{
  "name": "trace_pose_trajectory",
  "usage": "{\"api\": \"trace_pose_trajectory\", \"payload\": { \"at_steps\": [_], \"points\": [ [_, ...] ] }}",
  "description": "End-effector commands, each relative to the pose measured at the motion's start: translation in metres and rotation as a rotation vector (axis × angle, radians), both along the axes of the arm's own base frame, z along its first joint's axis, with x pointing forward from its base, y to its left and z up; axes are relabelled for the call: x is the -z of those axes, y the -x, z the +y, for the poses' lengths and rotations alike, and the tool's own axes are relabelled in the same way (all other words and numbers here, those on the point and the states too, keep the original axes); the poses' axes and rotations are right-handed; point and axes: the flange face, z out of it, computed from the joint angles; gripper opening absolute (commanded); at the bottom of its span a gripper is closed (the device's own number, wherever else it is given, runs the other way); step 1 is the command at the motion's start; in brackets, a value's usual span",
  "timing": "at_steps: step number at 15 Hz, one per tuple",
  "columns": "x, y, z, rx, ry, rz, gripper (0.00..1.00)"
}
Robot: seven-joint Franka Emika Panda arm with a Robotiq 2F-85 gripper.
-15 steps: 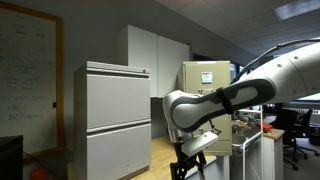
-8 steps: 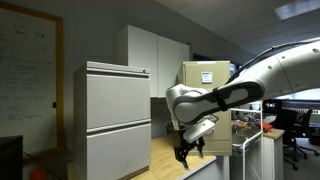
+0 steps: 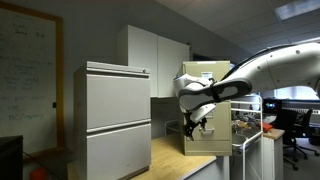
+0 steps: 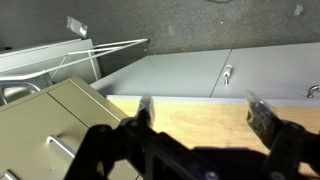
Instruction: Open the bottom drawer of the file cabinet on the right
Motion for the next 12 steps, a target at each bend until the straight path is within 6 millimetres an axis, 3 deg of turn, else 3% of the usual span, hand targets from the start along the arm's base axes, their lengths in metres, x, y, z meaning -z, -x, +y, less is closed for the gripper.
{"api": "trace_pose_trajectory", "payload": {
  "at_steps": [1,2,6,9,12],
  "points": [
    [-0.016,-0.034,-0.02,0.012,-0.029,-0.017,1.0],
    [-0.007,-0.014,-0.016,0.017,-0.005,-0.013,1.0],
    [-0.003,-0.019,-0.018,0.02,-0.007,-0.005,1.0],
    [0.027,-0.024,-0.003,-0.016,-0.004,0.031,1.0],
    [0.042,-0.04,-0.019,-0.031,0.013,0.055,1.0]
  ]
}}
